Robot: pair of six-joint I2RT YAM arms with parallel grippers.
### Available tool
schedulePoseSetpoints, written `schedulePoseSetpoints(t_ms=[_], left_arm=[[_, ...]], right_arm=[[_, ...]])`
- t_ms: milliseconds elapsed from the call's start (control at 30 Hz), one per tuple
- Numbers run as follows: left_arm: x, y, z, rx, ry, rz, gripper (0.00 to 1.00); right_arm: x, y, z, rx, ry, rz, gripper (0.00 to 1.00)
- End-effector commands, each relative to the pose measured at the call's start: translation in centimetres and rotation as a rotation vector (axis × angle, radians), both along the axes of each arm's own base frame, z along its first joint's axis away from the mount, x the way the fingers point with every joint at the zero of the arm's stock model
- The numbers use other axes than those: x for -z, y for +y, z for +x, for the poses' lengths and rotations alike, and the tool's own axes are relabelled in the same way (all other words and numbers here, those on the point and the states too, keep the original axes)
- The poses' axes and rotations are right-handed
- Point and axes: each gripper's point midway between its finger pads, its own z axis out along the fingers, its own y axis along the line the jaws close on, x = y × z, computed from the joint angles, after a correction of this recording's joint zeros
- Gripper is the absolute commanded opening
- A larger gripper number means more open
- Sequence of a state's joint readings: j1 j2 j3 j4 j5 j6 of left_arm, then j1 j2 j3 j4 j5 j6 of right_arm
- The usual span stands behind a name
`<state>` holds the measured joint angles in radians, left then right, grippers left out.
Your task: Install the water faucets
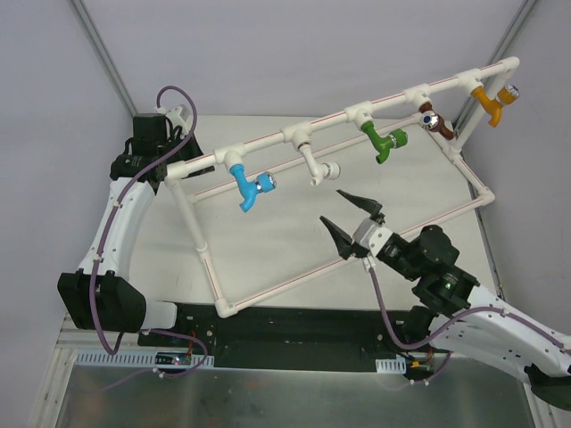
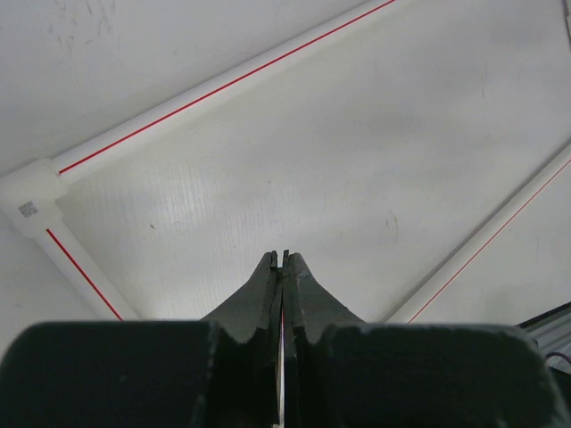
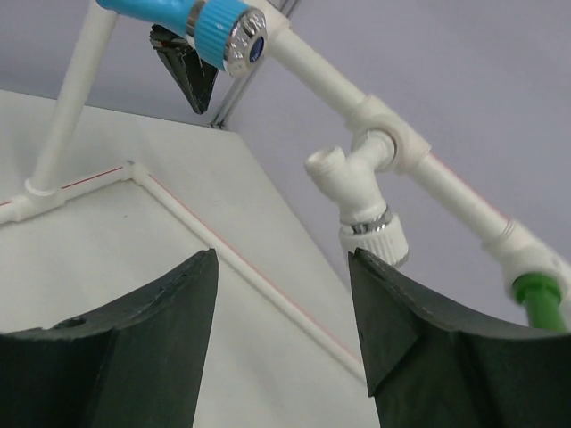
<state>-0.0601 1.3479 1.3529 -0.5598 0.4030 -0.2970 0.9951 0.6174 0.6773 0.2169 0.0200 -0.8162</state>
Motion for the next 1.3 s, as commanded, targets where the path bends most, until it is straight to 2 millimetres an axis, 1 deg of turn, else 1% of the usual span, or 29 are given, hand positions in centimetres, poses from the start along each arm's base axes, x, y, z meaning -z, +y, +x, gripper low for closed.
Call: schedulePoseSetpoints(t_ms=[0, 100, 200, 267, 467, 500, 567, 667, 733, 867, 1000, 1067, 1133, 1200, 1233, 1267], left_arm=[[3.5, -1.2, -0.5, 0.034, 0.109, -0.007, 0.0], [3.5, -1.2, -0.5, 0.033, 0.108, -0.004, 0.0], [3.5, -1.2, -0.6, 0.033, 0.108, -0.004, 0.0], [3.4, -1.1, -0.5, 0.03, 0.105, -0.002, 0.0], [3.4, -1.1, -0.5, 0.031, 0.106, -0.001, 0.0], [3.5, -1.1, -0.5, 0.03, 0.107, 0.0, 0.0], [3.5, -1.1, -0.5, 0.03, 0.106, 0.0, 0.0], [3.5, -1.1, -0.5, 0.029, 0.106, 0.001, 0.0], [3.4, -1.1, -0.6, 0.03, 0.105, -0.002, 0.0], [3.4, -1.2, -0.6, 0.033, 0.106, -0.006, 0.0], [3.3, -1.2, -0.6, 0.034, 0.104, -0.008, 0.0], [3.1, -1.3, -0.6, 0.034, 0.101, -0.01, 0.0], [3.0, -1.3, -0.7, 0.034, 0.096, -0.01, 0.0], [3.0, -1.3, -0.7, 0.033, 0.097, -0.011, 0.0], [3.0, -1.4, -0.7, 0.037, 0.099, -0.016, 0.0], [3.0, -1.4, -0.7, 0.038, 0.1, -0.019, 0.0]], right_arm=[[-6.7, 1.2, -1.3, -0.048, -0.425, -0.013, 0.66], [-7.5, 1.7, -0.6, -0.015, -0.494, -0.065, 0.66], [-6.7, 2.5, 0.5, 0.018, -0.522, -0.171, 0.66], [-6.5, 2.6, 1.7, 0.08, -0.527, -0.215, 0.66], [-7.0, 3.0, 3.7, 0.177, -0.525, -0.25, 0.65], [-7.2, 3.0, 4.1, 0.192, -0.521, -0.251, 0.63], [-7.0, 3.4, 4.7, 0.213, -0.506, -0.264, 0.58], [-7.4, 3.7, 5.6, 0.249, -0.482, -0.258, 0.52], [-7.5, 3.6, 6.4, 0.288, -0.464, -0.264, 0.5], [-7.5, 3.9, 7.3, 0.327, -0.431, -0.258, 0.46], [-6.8, 4.1, 8.4, 0.367, -0.4, -0.273, 0.43], [-6.4, 3.8, 9.3, 0.411, -0.382, -0.286, 0.41], [-5.7, 3.8, 10.0, 0.44, -0.361, -0.292, 0.35], [-5.3, 3.9, 10.3, 0.456, -0.342, -0.281, 0.27], [-5.0, 4.0, 10.4, 0.453, -0.329, -0.275, 0.22], [-4.8, 3.9, 10.4, 0.454, -0.316, -0.268, 0.14]])
